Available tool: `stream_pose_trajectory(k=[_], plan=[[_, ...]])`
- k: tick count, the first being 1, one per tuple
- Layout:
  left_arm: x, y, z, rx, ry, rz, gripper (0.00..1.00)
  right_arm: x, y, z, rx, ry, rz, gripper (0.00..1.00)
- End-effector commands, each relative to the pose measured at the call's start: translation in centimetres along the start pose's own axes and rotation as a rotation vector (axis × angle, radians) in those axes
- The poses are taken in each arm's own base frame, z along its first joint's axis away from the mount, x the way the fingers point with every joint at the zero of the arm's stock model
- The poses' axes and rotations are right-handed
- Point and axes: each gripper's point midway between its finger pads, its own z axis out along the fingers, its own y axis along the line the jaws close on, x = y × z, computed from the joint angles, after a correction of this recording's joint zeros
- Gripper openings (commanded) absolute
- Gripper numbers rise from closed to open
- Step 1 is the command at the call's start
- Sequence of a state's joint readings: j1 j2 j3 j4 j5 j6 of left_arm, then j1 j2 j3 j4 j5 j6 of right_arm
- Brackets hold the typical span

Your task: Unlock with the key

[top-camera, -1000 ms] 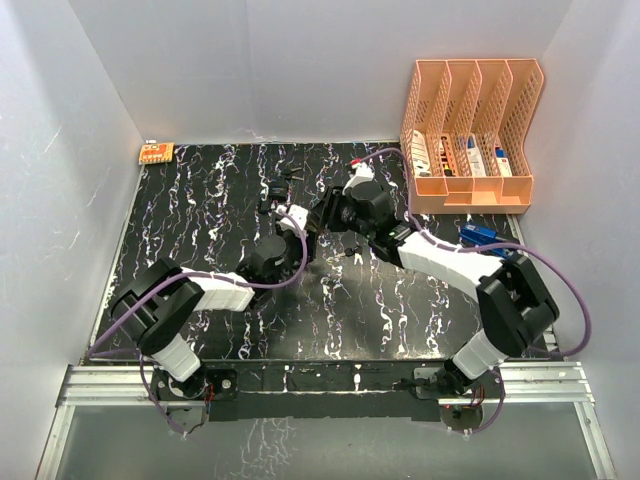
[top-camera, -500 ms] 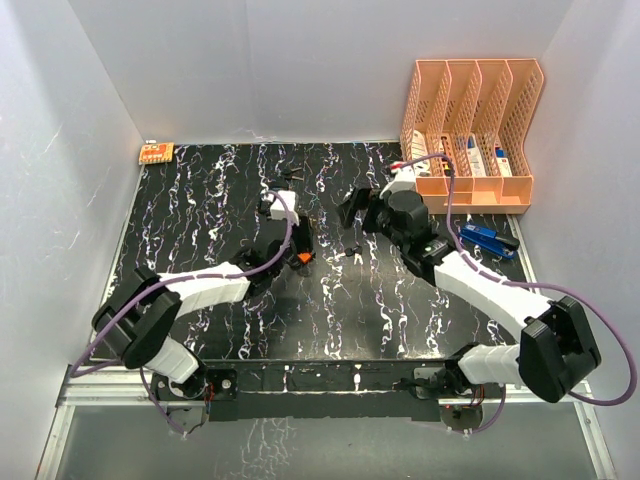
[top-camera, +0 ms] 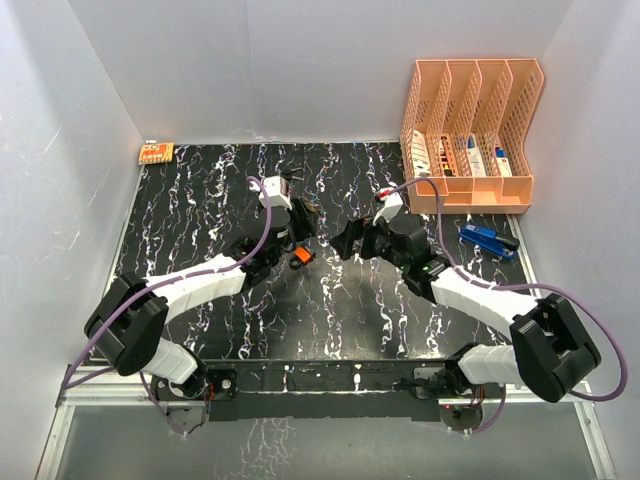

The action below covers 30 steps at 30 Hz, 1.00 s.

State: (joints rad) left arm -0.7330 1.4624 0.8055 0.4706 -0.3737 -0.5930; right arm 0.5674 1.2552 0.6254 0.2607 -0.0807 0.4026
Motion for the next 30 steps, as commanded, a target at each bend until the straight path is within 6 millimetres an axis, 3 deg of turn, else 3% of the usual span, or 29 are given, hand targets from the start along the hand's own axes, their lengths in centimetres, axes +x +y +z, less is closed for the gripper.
stream_pose_trajectory(k=[1, 11, 15, 22, 30], plan=[[-3.4, -3.0, -0.4, 0.096, -0.076, -0.108, 0.00, -3.5, 3.8, 0.9, -0.173, -0.099, 0.014, 0.98], [-4.2, -4.3, -1.6, 0.167, -0.076, -0.156, 0.00, -3.5, 4.8, 2.9, -0.231, -0.086, 0.055, 0.98], [-3.7, -4.3, -2.0, 0.181, -0.061, -0.166, 0.00, -3.7, 3.8, 3.5, -0.212, -0.087, 0.073, 0.98], [-4.9, -4.5, -4.1, 0.223, -0.093, -0.208, 0.00, -3.7, 0.7, 4.4, -0.171, -0.079, 0.128, 0.98], [-5.5, -4.5, -4.5, 0.221, -0.106, -0.212, 0.00, -4.4, 0.0, 4.6, -0.149, -0.081, 0.119, 0.98]])
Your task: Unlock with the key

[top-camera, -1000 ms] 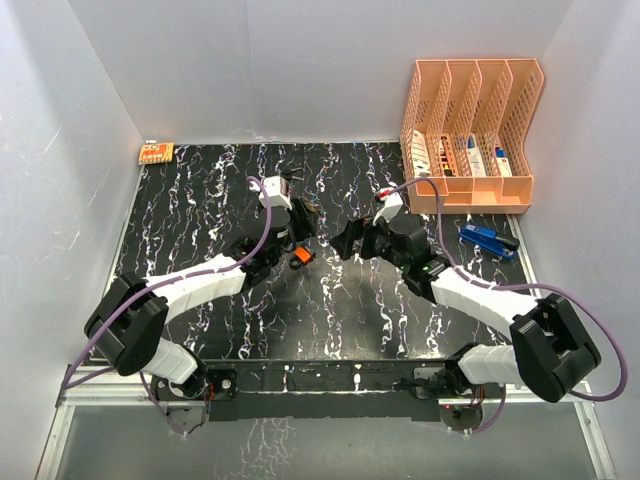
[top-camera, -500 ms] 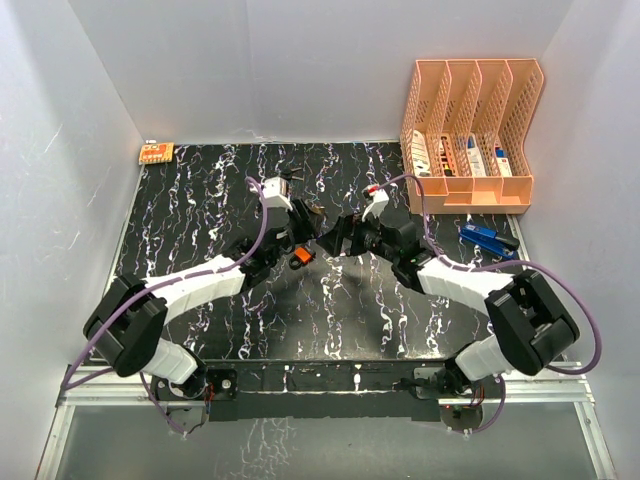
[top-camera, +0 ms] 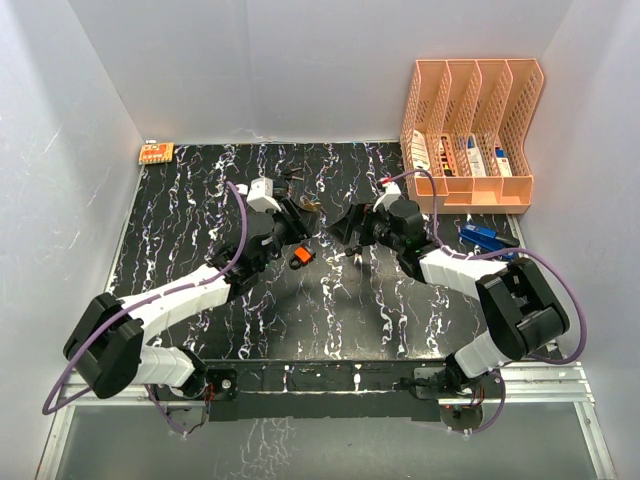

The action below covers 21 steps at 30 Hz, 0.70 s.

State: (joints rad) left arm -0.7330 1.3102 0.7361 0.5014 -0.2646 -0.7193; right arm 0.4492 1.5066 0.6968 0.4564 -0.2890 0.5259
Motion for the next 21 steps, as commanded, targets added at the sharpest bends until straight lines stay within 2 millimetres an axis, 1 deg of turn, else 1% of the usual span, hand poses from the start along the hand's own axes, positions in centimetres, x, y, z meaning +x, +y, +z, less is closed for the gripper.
stream_pose_trajectory(k=[1, 5, 9, 10, 14, 16, 21], plan=[[-3.0, -2.1, -0.6, 0.061, -0.084, -0.043, 0.00, -4.2, 2.1, 0.2, -0.045, -0.101, -0.043, 0.98], [-2.9, -1.5, 0.3, 0.011, -0.081, -0.046, 0.00, -4.8, 1.2, -0.7, 0.034, -0.138, -0.041, 0.98], [-2.7, -1.5, 1.4, -0.014, -0.069, -0.054, 0.00, -5.3, 0.3, -0.9, 0.120, -0.158, -0.072, 0.98], [-2.8, -1.7, 1.6, -0.015, -0.069, -0.054, 0.00, -5.2, 0.3, -0.7, 0.136, -0.153, -0.084, 0.98], [-2.1, -1.6, 2.9, -0.035, -0.043, -0.046, 0.00, -4.9, 0.1, -0.3, 0.200, -0.145, -0.125, 0.98], [-2.1, -1.7, 3.4, -0.042, -0.038, -0.040, 0.00, -4.5, 0.1, 0.1, 0.225, -0.132, -0.147, 0.98], [-1.8, -2.1, 4.0, -0.029, -0.024, -0.038, 0.00, -3.6, 0.5, 1.1, 0.230, -0.110, -0.161, 0.98]])
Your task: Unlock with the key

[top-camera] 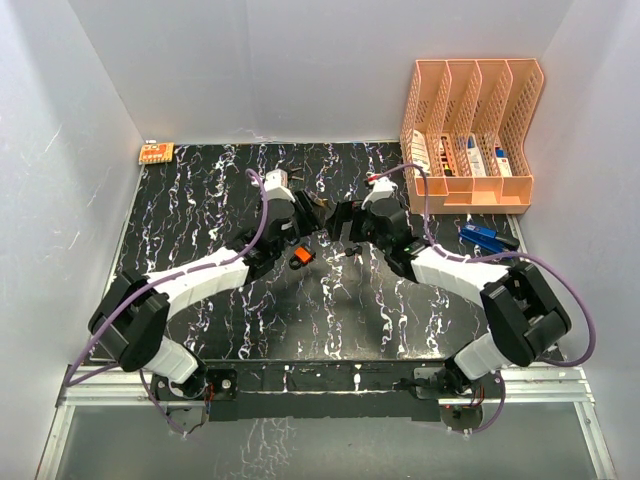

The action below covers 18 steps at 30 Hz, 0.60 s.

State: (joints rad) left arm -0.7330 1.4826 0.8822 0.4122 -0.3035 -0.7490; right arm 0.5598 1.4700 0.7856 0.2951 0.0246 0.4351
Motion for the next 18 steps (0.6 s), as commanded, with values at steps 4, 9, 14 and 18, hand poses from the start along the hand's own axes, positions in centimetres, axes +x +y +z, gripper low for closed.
stream_pose_trajectory(k=[4, 9, 14, 18], plan=[[-3.4, -3.4, -0.2, 0.092, -0.081, -0.058, 0.00, -1.1, 0.7, 1.3, 0.024, -0.034, -0.036, 0.98], [-3.5, -3.9, -0.6, 0.119, -0.076, -0.077, 0.00, -1.0, 0.4, 1.6, 0.035, -0.039, -0.029, 0.98], [-3.9, -4.3, -1.2, 0.148, -0.088, -0.107, 0.00, -0.5, 1.0, 2.1, 0.002, -0.025, -0.025, 0.98], [-4.2, -4.3, -1.5, 0.157, -0.110, -0.131, 0.00, -0.2, 2.9, 2.0, -0.110, -0.021, -0.005, 0.98]])
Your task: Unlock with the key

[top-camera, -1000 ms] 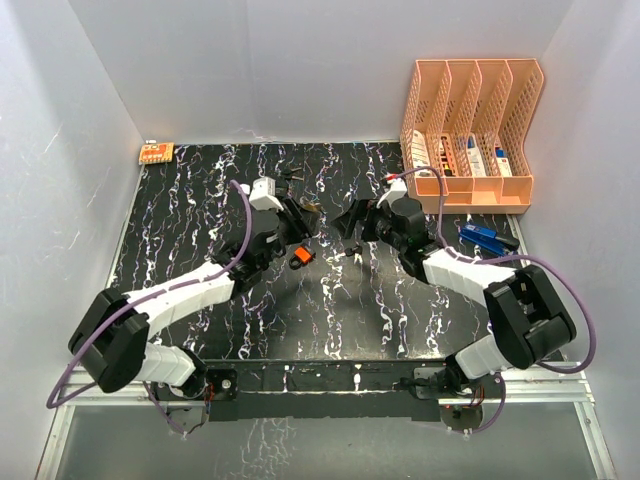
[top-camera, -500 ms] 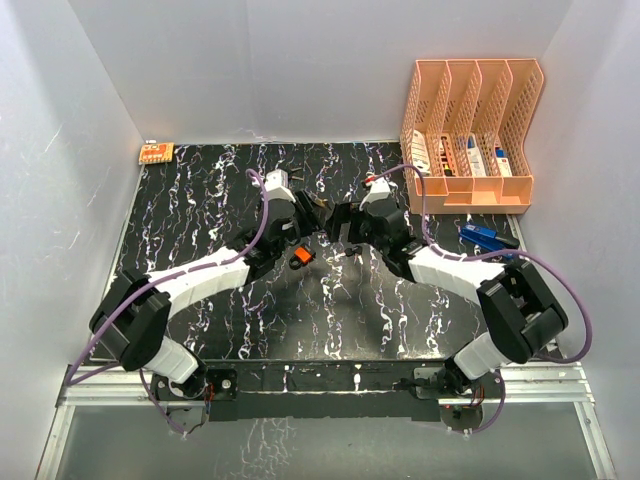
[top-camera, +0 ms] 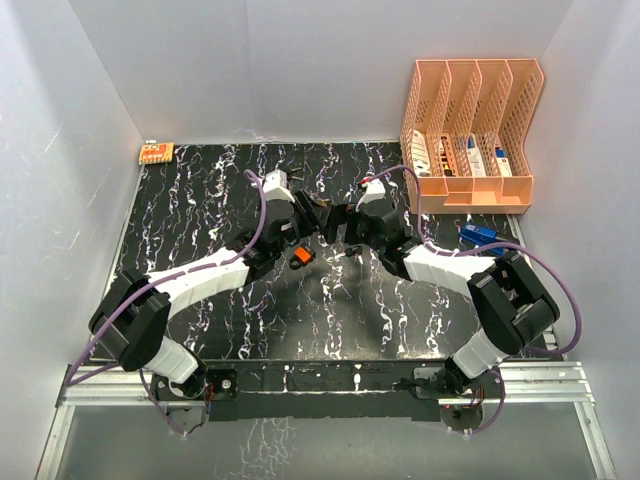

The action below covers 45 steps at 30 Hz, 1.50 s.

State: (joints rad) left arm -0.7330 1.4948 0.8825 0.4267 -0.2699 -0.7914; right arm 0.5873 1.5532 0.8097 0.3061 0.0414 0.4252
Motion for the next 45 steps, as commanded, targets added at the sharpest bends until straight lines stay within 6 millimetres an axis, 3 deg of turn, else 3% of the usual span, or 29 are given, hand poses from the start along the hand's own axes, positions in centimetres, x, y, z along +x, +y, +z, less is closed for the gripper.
stream_pose_trajectory(k=[1, 6, 12, 17, 24, 29, 34, 45], plan=[[-4.7, -3.9, -1.7, 0.136, -0.138, -0.090, 0.00, -2.3, 3.3, 0.3, -0.154, -0.070, 0.021, 0.98], [-5.1, -3.7, -2.0, 0.137, -0.170, -0.114, 0.00, -2.1, 5.3, -0.4, -0.265, -0.068, 0.074, 0.98], [-5.7, -2.0, -2.1, 0.044, -0.188, -0.036, 0.00, -3.2, 1.9, -0.9, -0.061, -0.106, 0.100, 0.98], [-6.6, 1.9, -2.2, -0.115, -0.224, 0.073, 0.00, -3.3, -0.3, -2.6, 0.031, -0.110, 0.076, 0.98], [-7.6, 7.7, -3.0, -0.321, -0.160, 0.212, 0.00, -5.6, -0.7, -5.3, 0.044, -0.171, 0.049, 0.98], [-6.6, 12.9, -2.7, -0.447, -0.065, 0.272, 0.00, -6.5, -0.6, -6.5, 0.036, -0.194, 0.024, 0.98], [-4.9, 16.3, -2.1, -0.501, 0.023, 0.279, 0.00, -7.0, -0.6, -7.2, 0.033, -0.210, 0.021, 0.98], [-1.0, 19.5, -0.5, -0.503, 0.138, 0.237, 0.00, -6.7, -0.7, -7.1, 0.022, -0.195, 0.012, 0.98]])
